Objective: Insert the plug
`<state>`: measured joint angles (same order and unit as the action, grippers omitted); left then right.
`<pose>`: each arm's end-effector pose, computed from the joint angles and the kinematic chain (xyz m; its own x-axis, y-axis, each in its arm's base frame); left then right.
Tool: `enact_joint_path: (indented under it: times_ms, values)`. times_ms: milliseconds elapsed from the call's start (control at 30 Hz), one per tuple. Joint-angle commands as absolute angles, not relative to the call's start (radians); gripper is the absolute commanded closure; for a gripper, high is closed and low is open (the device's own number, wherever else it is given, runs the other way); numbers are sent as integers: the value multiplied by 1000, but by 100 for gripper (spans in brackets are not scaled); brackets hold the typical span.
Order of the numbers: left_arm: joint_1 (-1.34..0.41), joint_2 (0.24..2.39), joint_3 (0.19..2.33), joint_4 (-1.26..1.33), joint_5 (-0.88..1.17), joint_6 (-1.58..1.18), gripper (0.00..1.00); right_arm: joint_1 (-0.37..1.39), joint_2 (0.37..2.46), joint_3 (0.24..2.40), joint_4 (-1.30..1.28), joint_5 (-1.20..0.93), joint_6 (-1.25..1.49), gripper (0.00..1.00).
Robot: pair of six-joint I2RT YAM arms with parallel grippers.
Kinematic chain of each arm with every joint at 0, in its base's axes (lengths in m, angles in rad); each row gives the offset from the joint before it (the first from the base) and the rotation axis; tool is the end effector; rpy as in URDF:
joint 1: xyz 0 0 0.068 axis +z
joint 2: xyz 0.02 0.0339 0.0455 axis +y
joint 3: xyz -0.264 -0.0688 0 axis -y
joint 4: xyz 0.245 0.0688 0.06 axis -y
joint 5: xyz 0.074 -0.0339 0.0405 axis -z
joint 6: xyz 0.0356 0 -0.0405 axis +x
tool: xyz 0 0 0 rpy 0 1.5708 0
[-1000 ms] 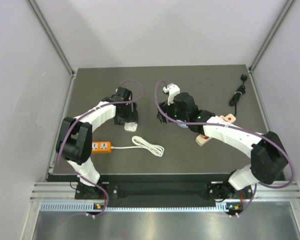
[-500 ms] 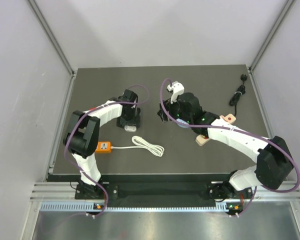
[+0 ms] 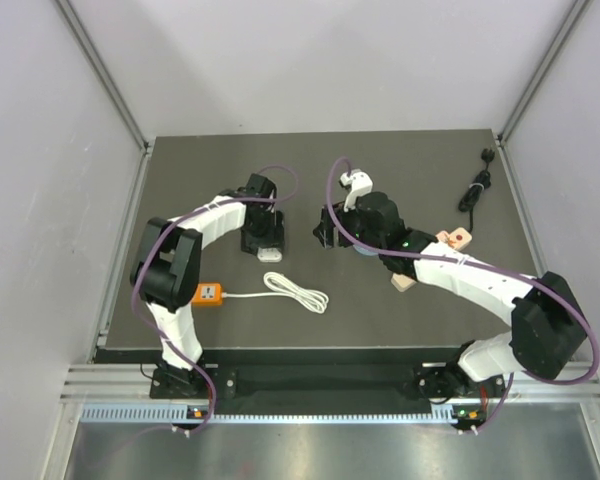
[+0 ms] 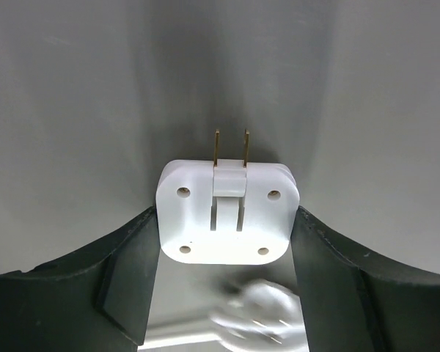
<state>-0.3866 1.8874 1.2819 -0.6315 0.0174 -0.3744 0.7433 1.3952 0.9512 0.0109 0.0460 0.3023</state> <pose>0.3459 -0.1415 0.1707 -0.9543 -0.0063 -0.2989 0.0358 0.9902 -0.1351 0.2370 0.2156 0.2764 -0.4871 -0.0438 -0.8723 -0.5240 0.8136 0.2518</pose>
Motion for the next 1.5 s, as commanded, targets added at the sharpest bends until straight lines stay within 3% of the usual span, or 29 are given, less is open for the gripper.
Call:
enact_joint_path:
  times_ms: [0,200,333,467,700,1067,1467]
  values:
    - [-353,1818,1330,-644,222,-521,100,758,1365,924,145,37,406,27]
    - [-327,1692,1209,-310,539,-1021,100,813,1371,819,423,147,450,30]
    - [-328,1628,1085,-75,584,-1351,100,847,1387,779,549,231,407,31]
    - [-328,1539,970,42,551,-1509,100,865,1396,752,650,244,403,32]
    - [-330,1453,882,98,503,-1618,100,877,1456,822,614,287,408,37]
    - [-330,1416,868,100,483,-1657,100,899,1555,880,624,302,413,37]
    - [-334,1379,861,101,477,-1677,100,907,1657,980,603,333,420,47]
